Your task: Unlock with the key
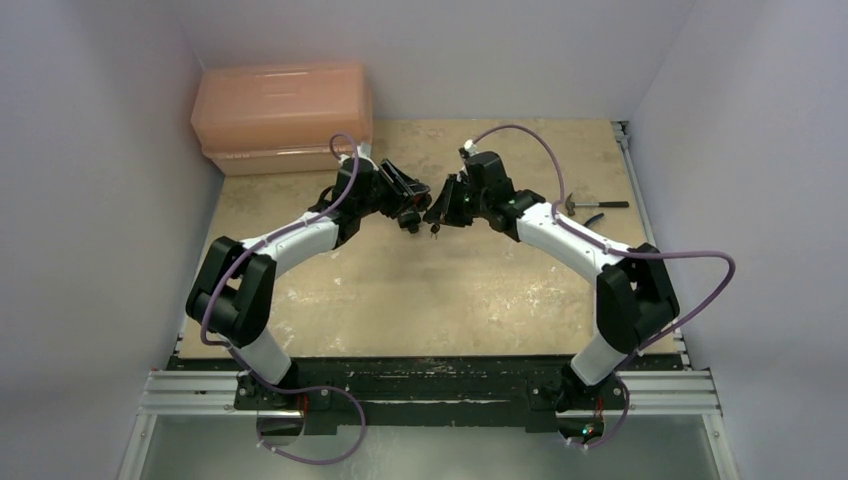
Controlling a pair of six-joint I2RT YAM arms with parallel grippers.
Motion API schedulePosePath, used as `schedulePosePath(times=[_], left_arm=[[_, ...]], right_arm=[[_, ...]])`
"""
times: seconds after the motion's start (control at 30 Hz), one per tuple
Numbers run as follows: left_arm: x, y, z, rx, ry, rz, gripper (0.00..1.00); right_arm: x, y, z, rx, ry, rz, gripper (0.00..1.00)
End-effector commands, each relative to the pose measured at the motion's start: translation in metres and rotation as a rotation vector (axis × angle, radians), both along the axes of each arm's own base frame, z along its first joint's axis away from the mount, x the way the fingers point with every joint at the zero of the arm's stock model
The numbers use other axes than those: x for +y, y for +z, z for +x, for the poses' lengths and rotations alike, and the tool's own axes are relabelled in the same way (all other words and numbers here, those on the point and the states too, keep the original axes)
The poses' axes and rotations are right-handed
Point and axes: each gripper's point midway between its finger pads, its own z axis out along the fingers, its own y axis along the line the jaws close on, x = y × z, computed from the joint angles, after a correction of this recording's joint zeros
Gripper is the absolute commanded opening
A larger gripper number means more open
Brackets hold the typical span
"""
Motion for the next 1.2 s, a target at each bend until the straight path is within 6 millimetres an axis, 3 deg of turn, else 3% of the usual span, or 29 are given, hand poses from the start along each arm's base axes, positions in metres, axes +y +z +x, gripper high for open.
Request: schedulePosePath(times=[0.0, 0.17, 0.33, 0.4, 0.53, 0.7, 0.87, 1.17], left_arm=[[-0.011, 0.011, -0.019, 0.0, -0.093, 0.001, 0.0], [-0.013, 0.011, -0.02, 0.002, -0.1, -0.003, 0.0], [-0.013, 0.014, -0.021, -0.008, -0.103, -0.01, 0.0], [-0.013, 0.015, -0.021, -0.009, -0.105, -0.014, 0.0], [-0.016, 0.017, -0.022, -0.012, -0.123, -0.029, 0.0], [-0.019, 0.017, -0.024, -0.01, -0.136, -0.04, 0.0], [-0.02, 0.016, -0.024, -0.009, -0.139, -0.04, 0.0], [-0.02, 0.018, -0.024, -0.013, -0.14, -0.04, 0.0]], right_arm=[[-0.007, 0.055, 0.051, -0.24, -0.113, -0.03, 0.0], [0.008, 0.059, 0.043, -0.212, -0.064, 0.091, 0.0], [0.006, 0.053, 0.042, -0.153, -0.07, 0.191, 0.0], [0.002, 0.054, 0.043, -0.175, -0.074, 0.168, 0.0], [-0.013, 0.058, 0.052, -0.304, -0.104, -0.115, 0.0], [-0.02, 0.057, 0.055, -0.36, -0.103, -0.22, 0.0], [-0.008, 0.064, 0.049, -0.359, -0.075, -0.136, 0.0], [-0.005, 0.066, 0.044, -0.33, -0.082, -0.084, 0.0]])
